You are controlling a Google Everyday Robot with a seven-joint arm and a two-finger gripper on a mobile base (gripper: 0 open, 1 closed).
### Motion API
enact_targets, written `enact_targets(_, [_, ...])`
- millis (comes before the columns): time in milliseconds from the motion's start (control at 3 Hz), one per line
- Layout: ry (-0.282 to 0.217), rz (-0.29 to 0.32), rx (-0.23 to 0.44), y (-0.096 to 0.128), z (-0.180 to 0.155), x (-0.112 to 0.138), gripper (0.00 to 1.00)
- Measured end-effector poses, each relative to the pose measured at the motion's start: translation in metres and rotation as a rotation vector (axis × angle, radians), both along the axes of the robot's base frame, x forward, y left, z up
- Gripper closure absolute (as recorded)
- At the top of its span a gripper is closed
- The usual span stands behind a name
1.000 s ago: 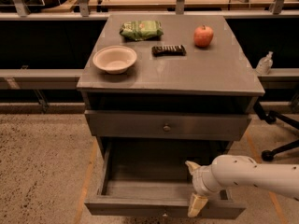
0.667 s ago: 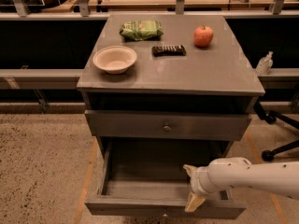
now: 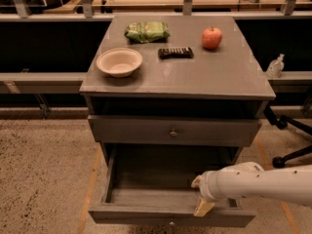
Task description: Close middle drawer
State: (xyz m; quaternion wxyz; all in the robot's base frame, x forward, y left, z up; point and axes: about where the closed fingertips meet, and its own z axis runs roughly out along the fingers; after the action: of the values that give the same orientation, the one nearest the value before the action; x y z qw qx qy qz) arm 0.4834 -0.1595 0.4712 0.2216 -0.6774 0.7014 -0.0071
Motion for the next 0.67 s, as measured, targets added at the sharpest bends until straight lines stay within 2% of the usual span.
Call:
enact_targets(333, [0.000, 0.000, 0.000, 0.0000, 0.0000, -0.0001, 0.88])
enact_targets(667, [0.000, 0.000, 0.000, 0.0000, 0.0000, 0.0000, 1.00])
